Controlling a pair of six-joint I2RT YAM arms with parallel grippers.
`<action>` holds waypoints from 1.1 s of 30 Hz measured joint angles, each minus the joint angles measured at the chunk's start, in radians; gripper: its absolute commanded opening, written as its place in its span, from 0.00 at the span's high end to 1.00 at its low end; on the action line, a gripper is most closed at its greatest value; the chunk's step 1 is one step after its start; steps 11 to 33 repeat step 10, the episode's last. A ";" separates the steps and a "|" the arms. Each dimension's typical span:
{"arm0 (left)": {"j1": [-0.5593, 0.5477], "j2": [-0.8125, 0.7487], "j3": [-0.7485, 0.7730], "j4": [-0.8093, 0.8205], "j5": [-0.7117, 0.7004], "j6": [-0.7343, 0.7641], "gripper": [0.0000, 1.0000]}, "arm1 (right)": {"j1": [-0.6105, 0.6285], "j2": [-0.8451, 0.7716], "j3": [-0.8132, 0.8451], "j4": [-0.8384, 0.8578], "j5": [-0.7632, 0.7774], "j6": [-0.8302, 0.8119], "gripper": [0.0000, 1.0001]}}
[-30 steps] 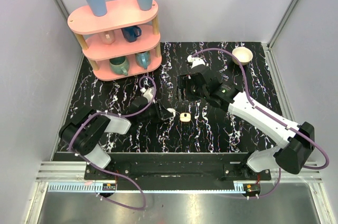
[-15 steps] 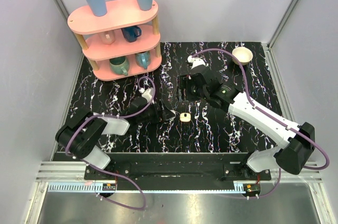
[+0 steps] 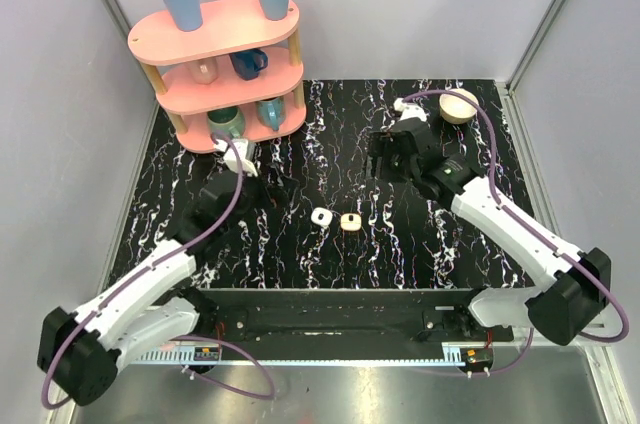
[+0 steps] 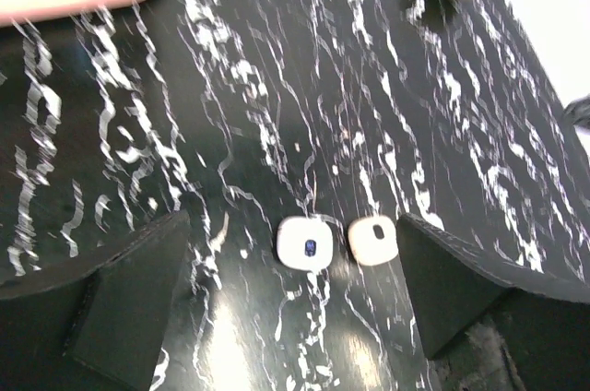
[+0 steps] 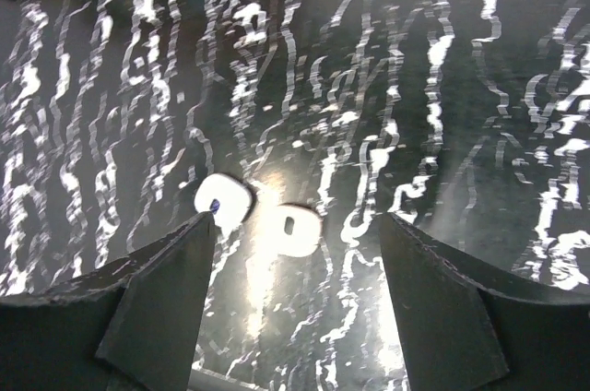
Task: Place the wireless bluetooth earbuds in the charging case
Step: Reset both arms
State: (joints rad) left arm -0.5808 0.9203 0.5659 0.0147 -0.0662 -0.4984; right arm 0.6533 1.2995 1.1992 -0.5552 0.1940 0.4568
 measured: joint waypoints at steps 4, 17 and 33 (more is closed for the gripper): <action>0.000 -0.057 0.135 -0.111 -0.117 0.064 0.01 | -0.103 -0.026 -0.049 0.010 0.004 -0.010 0.17; 0.000 -0.091 0.210 -0.182 -0.220 0.125 0.01 | -0.268 -0.078 -0.114 0.016 0.002 -0.031 0.00; 0.000 -0.091 0.210 -0.182 -0.220 0.125 0.01 | -0.268 -0.078 -0.114 0.016 0.002 -0.031 0.00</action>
